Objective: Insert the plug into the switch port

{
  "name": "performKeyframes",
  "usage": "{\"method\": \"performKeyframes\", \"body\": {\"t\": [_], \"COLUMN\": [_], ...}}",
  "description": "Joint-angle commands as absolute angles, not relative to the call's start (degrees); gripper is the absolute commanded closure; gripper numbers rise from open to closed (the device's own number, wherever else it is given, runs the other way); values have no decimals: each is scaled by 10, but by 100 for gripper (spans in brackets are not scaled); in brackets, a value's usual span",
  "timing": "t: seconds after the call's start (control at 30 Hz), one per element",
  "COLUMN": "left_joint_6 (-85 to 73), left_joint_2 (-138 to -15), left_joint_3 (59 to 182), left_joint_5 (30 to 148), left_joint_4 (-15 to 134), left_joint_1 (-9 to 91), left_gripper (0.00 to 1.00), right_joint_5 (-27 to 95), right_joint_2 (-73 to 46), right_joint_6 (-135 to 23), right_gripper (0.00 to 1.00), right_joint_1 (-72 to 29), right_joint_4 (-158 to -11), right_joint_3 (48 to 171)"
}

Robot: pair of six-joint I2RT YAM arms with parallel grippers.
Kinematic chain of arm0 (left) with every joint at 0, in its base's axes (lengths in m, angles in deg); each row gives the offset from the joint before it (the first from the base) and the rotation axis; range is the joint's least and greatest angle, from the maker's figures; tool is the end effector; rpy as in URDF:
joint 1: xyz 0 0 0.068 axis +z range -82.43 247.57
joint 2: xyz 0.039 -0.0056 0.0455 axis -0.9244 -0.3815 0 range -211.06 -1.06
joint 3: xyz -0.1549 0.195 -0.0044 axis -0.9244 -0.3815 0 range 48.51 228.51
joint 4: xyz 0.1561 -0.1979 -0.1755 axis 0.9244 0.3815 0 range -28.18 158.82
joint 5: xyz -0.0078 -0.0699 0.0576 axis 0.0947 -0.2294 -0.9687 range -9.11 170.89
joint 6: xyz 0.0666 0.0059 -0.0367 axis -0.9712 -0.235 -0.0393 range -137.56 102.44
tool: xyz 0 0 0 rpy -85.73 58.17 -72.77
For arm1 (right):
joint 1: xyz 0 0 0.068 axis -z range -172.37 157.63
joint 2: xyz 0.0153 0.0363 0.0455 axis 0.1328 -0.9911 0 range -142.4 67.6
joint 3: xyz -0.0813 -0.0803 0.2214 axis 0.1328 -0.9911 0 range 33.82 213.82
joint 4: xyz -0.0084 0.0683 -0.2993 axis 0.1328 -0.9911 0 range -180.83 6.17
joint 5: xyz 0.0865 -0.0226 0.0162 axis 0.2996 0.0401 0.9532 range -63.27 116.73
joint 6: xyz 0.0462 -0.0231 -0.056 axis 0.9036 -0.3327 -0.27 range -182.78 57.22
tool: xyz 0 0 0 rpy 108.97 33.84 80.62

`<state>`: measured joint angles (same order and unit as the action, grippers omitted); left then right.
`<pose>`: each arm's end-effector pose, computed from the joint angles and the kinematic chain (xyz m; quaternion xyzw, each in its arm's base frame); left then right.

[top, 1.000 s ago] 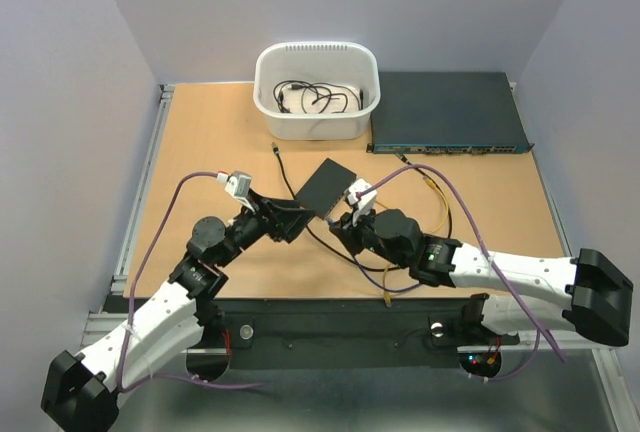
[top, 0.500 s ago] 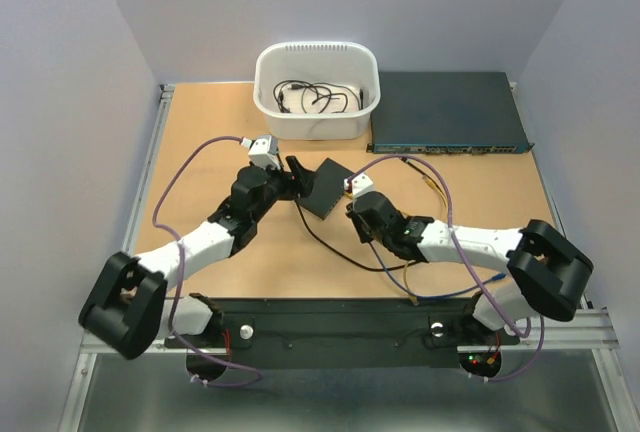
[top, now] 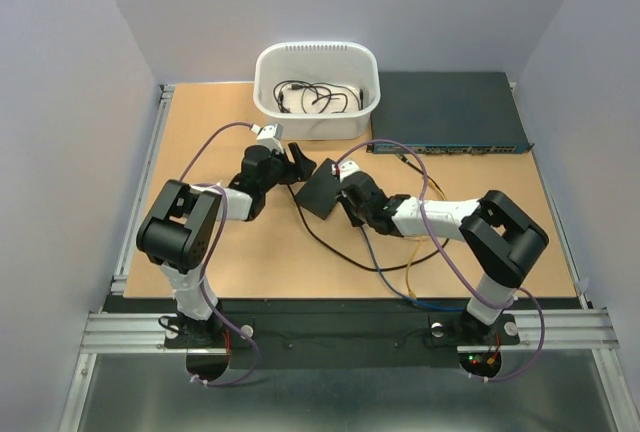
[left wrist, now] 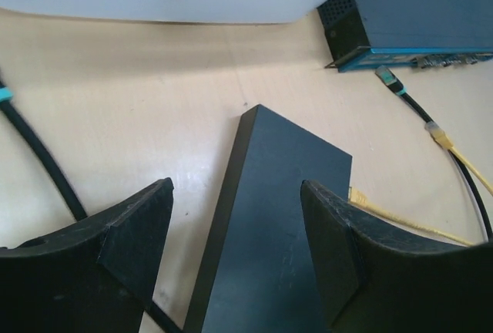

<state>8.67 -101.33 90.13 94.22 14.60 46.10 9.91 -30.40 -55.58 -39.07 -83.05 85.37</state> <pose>0.3675 -0.1605 0.1027 0.0415 0.7712 -0.3365 0.5389 0.2835 0.2738 0.0823 -0.2577 0.8809 0.0484 0.3941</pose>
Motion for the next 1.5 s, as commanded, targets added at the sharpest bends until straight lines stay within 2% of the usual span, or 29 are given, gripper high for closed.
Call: {"method": "performKeyframes", "body": {"t": [0.0,0.4,1.1,1.47], "left_joint_6": [56,36,12,-7], "left_joint_2": [-1023,-1112,-1143,-1156], "left_joint_3": [942,997,1006,1013], "left_joint_5": [991,1052,1081,1118], "left_joint_4": [82,101,135,139], "left_joint_1": [460,462,455,448], "left_gripper": [23,26,31,32], "right_joint_5": [113,126,193,179], "right_joint_2": [-328,-377,-373,-382], "right_joint_6": [-580,-592,-592,-615], "right_gripper": [100,100,100,100], "right_joint_1": [-381,-371,-370,-370], "right_joint_4": [-812,-812,-811,-803], "right_joint_3": [892,940,960,971]}}
